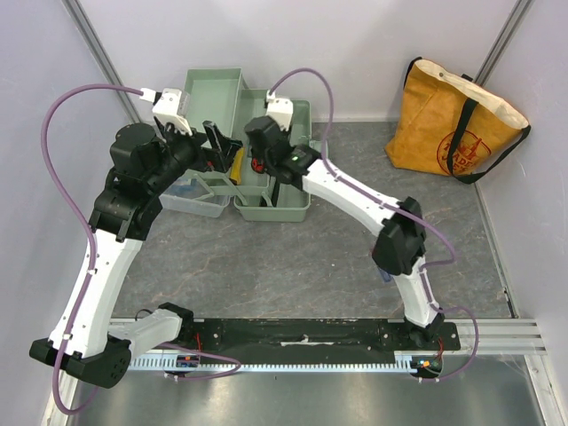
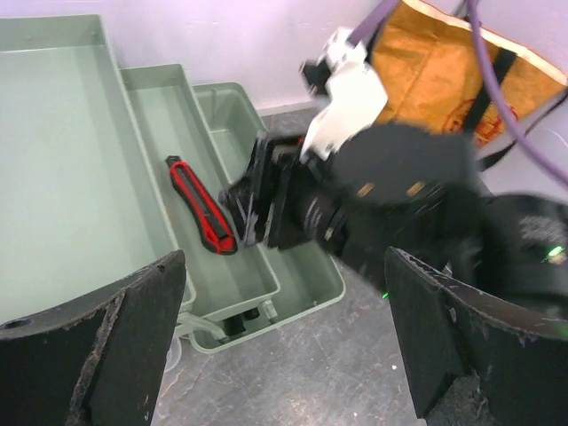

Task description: Pack the tool kit

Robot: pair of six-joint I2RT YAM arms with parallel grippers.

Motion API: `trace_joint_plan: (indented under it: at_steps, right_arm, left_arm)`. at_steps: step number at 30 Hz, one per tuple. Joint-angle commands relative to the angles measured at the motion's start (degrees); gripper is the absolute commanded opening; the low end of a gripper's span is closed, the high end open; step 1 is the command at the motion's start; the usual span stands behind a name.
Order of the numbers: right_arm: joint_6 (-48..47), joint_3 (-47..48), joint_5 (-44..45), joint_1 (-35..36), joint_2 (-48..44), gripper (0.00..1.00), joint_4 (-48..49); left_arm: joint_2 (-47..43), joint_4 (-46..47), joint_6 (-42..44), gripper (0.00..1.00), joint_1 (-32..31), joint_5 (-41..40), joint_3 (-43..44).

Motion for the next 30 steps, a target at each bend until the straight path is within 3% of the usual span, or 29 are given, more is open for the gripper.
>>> trace_joint_plan:
  at_steps: [1,9,14,21,30]
  right_arm:
    - [-4.8,-2.0,-4.5,-4.3,-12.8,0.6,-1.4]
    - [-11.4,-28.5,-7.0,-13.0,-30.0,0.82,-7.2]
    - [-10.7,-41.8,-10.4,-17.0,-37.3,0.89,-14.0]
    - [-8.8,-59.2,-16.9,-17.7,-44.2,0.87,-16.3]
    - [-8.8,-67.1,-20.1,-20.0,-40.1,0.76,-15.6]
  left_arm:
    - [-0.1,2.5,2.8,0.97,0.1,7.8,0.7]
    - [6.4,-1.2,1.9,0.93,-0.1,27.3,4.3]
    - [8.6,0.7,0.2,0.93,-0.9,31.9,2.4]
    - [10.2,2.0,-0.5,0.93,-2.1,34.7,1.3]
    - [10.3,2.4,-0.6,0.93,-2.4,34.9,1.0]
